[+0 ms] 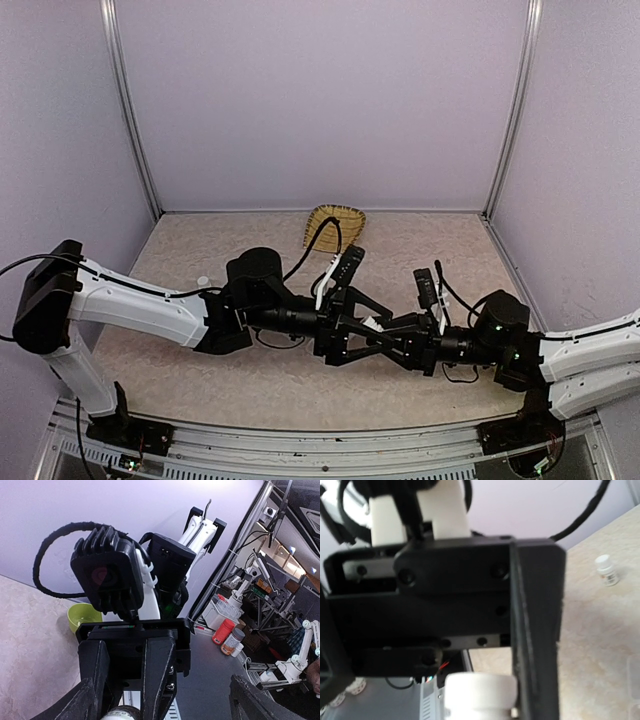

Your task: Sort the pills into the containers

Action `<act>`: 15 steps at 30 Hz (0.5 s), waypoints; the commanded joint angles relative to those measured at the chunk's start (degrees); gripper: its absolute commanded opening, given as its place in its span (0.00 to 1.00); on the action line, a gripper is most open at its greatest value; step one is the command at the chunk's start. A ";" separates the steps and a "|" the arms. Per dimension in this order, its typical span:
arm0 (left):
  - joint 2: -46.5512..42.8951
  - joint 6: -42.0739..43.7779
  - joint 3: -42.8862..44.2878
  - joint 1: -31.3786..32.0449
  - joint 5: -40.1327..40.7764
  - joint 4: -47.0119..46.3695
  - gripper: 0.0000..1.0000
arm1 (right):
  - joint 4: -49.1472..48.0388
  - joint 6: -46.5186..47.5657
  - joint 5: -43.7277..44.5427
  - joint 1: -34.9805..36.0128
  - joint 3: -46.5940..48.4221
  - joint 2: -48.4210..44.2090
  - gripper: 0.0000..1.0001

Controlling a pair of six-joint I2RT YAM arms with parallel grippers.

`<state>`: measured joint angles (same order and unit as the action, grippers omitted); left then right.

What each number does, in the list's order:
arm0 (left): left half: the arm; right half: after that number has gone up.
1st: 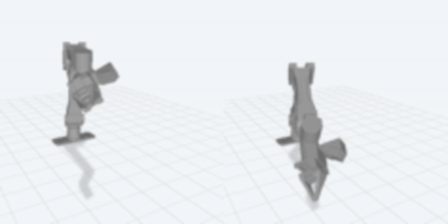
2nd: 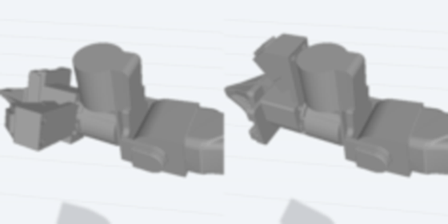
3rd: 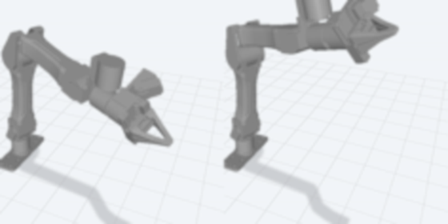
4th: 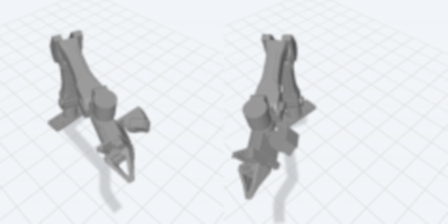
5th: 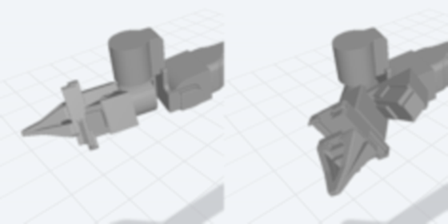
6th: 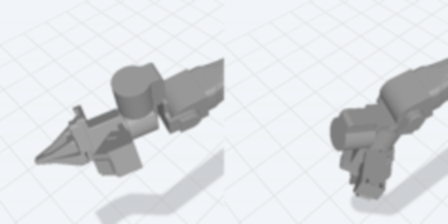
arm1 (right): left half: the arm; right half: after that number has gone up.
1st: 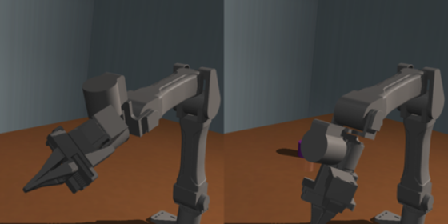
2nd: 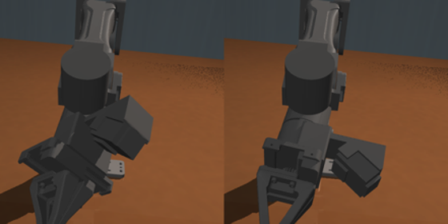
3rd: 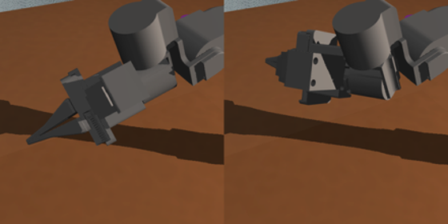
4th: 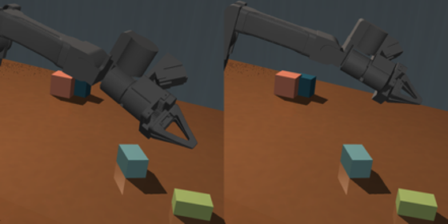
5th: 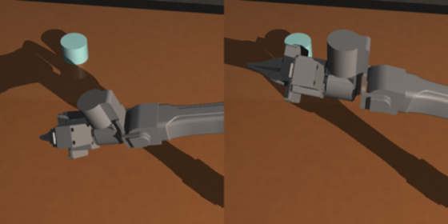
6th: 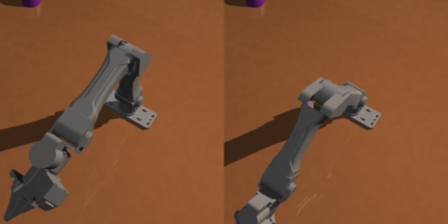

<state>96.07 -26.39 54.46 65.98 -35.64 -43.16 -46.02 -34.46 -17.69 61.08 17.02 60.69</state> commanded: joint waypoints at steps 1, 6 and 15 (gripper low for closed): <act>-1.14 1.10 0.20 0.65 -0.76 -1.07 0.89 | 4.35 -0.67 9.29 -0.35 -1.02 -3.74 0.18; -1.33 1.21 -0.12 0.64 -0.55 -0.95 0.89 | 4.77 -0.51 11.14 -0.35 -2.84 -7.19 0.18; -0.81 0.93 -0.04 0.62 -0.23 -0.96 0.88 | 3.04 1.00 7.00 -0.35 -2.96 -7.66 0.18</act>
<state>96.07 -25.56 54.46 65.93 -33.80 -43.42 -42.61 -34.17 -12.62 61.39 14.74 53.34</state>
